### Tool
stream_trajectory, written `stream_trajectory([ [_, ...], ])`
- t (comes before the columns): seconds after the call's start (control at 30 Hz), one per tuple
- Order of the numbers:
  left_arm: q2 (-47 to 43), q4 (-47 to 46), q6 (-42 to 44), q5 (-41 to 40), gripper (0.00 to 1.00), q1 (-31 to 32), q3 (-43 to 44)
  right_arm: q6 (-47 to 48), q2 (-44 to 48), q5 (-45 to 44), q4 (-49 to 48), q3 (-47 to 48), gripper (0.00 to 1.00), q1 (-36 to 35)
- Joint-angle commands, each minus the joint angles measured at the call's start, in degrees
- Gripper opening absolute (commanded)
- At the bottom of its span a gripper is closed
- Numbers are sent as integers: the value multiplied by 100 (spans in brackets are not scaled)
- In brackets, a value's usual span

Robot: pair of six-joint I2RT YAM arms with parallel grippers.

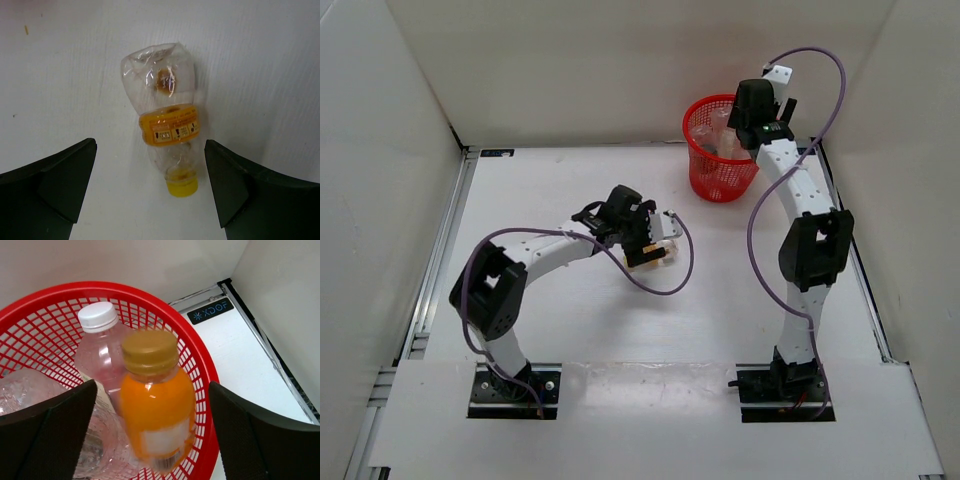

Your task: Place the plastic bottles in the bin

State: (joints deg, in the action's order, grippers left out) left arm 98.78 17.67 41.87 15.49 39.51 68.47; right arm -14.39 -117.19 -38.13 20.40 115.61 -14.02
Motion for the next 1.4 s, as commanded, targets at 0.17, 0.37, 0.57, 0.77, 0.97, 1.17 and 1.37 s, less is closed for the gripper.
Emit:
stream_trajectory([
  [0.17, 685, -9, 163, 526, 100, 57, 957, 463, 855, 543, -133, 5, 100, -22],
  [0.37, 1011, -9, 164, 797, 100, 110, 1090, 464, 1654, 772, -133, -425, 100, -127],
  [0.57, 1020, 43, 164, 1001, 100, 277, 791, 315, 2489, 720, -238, -1171, 100, -127],
  [0.77, 1547, 43, -2, 799, 77, 330, 1335, 42, 3210, 719, -239, -1708, 100, -127],
  [0.97, 1661, 596, 217, 939, 52, 330, 1397, -11, 4123, 658, -239, -2270, 100, -127],
  [1.17, 1767, 764, 86, 658, 10, 330, 1739, -72, 4669, 596, -414, -2675, 100, -127],
  [1.37, 1092, 817, -346, 683, 10, 330, 3010, -317, 5091, 500, -362, -2790, 100, -127],
])
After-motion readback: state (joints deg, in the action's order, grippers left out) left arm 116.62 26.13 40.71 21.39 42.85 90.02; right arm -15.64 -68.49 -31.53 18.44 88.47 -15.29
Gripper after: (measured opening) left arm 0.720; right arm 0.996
